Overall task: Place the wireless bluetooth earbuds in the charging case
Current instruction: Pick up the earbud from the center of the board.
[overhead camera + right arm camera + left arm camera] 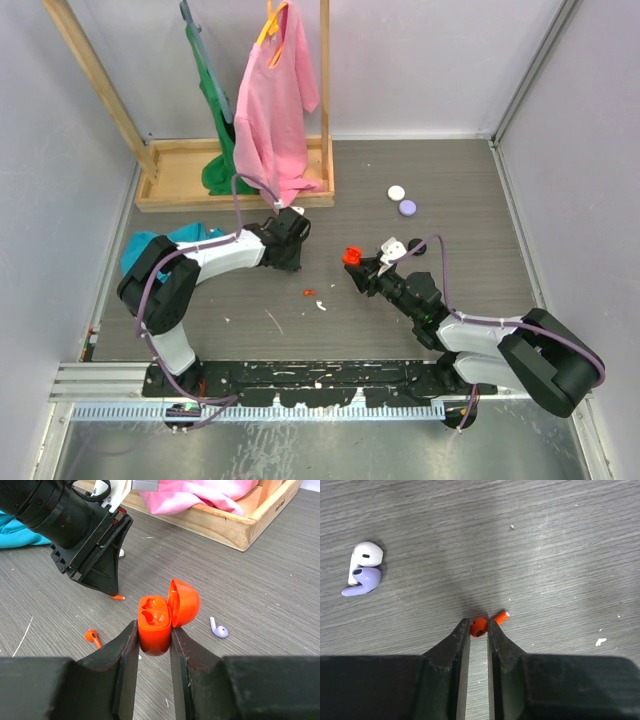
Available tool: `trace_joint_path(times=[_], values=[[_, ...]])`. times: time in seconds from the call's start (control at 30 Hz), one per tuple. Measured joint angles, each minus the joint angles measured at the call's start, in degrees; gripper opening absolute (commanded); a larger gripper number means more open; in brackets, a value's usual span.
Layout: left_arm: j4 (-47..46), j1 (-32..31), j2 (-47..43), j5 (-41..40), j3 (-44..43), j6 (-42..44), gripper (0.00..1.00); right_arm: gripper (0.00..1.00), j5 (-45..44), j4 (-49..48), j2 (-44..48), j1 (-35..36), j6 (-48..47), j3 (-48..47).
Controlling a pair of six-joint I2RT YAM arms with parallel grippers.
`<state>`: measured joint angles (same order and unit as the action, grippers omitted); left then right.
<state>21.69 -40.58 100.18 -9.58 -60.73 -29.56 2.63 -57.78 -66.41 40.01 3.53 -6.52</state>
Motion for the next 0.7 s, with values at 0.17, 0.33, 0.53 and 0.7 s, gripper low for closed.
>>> trace_joint_path(times=[0.17,0.33,0.53,0.7], values=[[-0.02,0.0,-0.04,0.96,0.0,2.19,0.13,0.1,0.61,0.0,-0.48,0.0,0.0,-0.28],[3.76,-0.33,0.0,3.54,-1.55,8.55,0.13,0.1,1.49,-0.02,-0.66,0.0,0.0,-0.46],[10.16,-1.33,1.31,5.53,-5.03,15.74,0.23,0.1,2.12,0.0,-1.22,0.0,0.02,-0.68],[11.69,-1.46,1.33,5.46,-5.2,17.84,0.33,0.1,2.51,0.02,-1.25,0.0,0.02,-0.68]])
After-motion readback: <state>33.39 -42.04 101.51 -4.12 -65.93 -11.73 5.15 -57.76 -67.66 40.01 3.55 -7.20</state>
